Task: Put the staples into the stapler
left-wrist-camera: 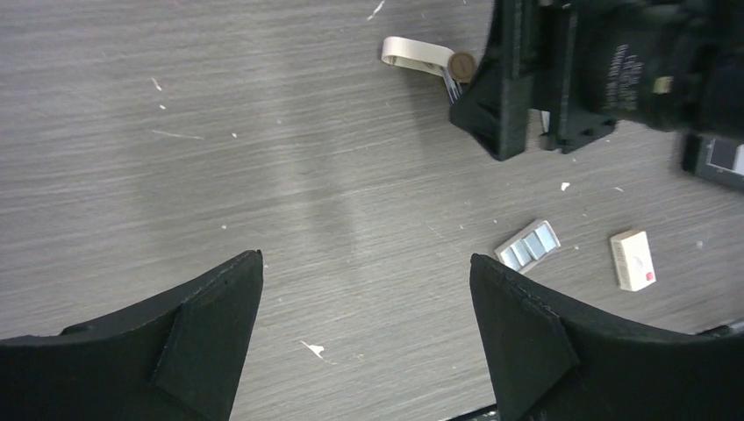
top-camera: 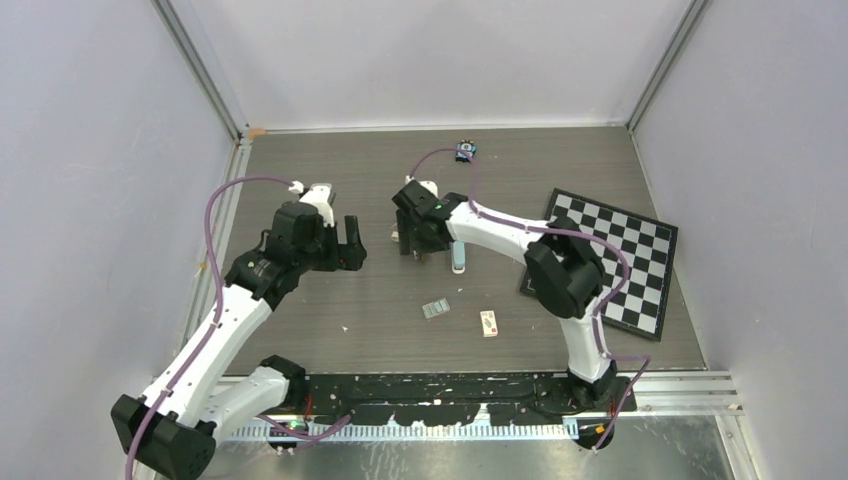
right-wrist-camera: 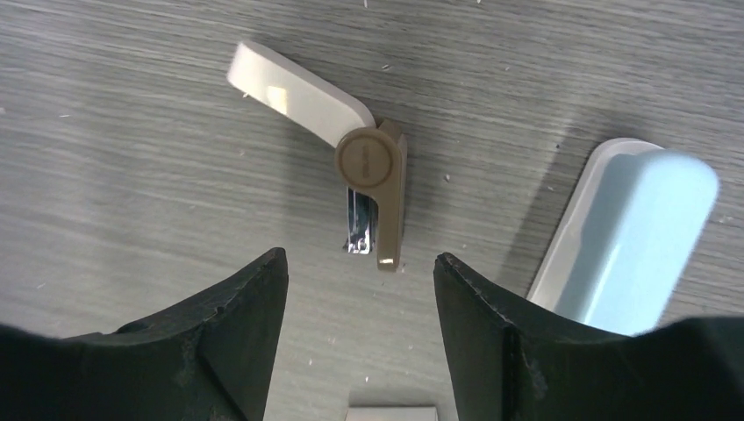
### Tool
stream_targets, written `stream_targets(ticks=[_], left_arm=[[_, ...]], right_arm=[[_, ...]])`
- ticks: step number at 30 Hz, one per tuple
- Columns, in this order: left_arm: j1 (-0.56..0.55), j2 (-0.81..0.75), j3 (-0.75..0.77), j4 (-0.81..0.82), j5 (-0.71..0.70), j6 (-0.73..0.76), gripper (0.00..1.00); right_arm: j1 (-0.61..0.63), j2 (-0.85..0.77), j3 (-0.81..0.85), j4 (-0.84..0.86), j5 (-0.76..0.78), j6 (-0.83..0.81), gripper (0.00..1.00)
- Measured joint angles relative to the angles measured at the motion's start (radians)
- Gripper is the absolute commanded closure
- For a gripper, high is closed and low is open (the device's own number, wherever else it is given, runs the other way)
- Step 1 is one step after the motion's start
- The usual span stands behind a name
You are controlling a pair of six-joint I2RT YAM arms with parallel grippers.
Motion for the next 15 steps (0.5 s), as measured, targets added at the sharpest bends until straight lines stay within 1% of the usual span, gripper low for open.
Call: stream_targets(ticks=[3,6,10,15], left_arm=[[0.046,0.0,-0.016,-0.002,0.076,-0.037,0.14],[0.107,0.0,-0.044,0.004,0.149,-0.074,0.15],[0.179,0.003,-0.088,0.013,0.23,-0.114,0.19],[0.229,0.03,-0.101,0.033,0.3,-0.153,0.22]], right_arm=[[0.017,0.068,0.044,-0.029,0.034,-0.009,0.37],[0.029,0.111,0.071,-0.041,0.065,-0.023,0.43],[0.032,0.134,0.08,-0.044,0.076,-0.036,0.54],[0.032,0.135,0.074,-0.019,0.075,-0.046,0.64]])
